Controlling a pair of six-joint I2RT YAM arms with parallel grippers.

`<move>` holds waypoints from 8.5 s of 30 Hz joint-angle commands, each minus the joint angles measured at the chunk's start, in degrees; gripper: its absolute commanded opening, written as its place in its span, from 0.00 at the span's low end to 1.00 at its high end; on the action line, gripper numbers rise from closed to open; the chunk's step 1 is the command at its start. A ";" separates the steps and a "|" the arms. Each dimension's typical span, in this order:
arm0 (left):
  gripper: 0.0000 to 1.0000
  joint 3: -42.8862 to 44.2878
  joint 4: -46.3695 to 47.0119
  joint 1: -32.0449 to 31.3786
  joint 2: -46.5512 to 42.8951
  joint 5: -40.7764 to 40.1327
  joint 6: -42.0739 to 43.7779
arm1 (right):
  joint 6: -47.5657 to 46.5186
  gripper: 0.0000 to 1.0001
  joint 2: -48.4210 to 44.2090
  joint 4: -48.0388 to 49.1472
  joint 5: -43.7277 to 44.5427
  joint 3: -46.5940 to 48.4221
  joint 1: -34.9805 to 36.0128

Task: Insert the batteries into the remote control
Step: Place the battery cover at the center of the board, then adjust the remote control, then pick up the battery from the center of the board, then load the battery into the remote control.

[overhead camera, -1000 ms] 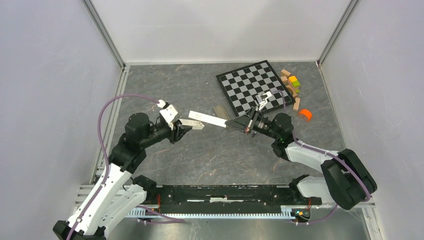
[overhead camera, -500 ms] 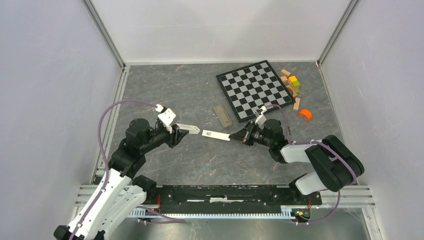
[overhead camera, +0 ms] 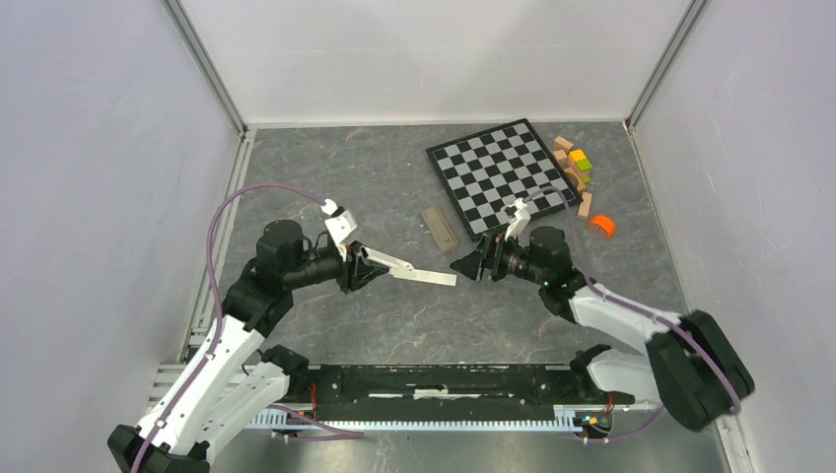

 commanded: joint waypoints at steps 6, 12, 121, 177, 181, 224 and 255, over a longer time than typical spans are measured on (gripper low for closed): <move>0.02 6.22 1.24 0.09 2.85 23.73 2.87 | -29.46 0.93 -14.99 5.50 -10.98 1.72 8.08; 0.02 7.75 -1.35 0.09 4.28 32.34 6.41 | -40.10 0.95 -11.06 -1.25 -10.20 9.87 17.43; 0.47 -5.35 35.21 0.07 8.15 -14.09 -55.85 | -26.62 0.14 5.37 -14.06 34.34 32.03 34.93; 0.02 -10.93 50.68 -0.02 10.51 13.66 -44.63 | -4.10 0.56 12.12 -38.53 47.01 18.90 3.99; 0.02 -10.61 50.52 0.01 11.26 13.66 -44.83 | -3.86 0.50 13.11 -37.07 47.36 18.83 4.03; 0.02 -12.82 54.08 -0.74 20.40 -0.07 -55.87 | -8.86 0.00 5.24 -27.75 35.57 12.37 0.87; 0.02 -10.38 61.28 -0.96 23.27 0.28 -66.97 | -19.54 0.00 -11.69 -4.57 22.74 19.20 26.86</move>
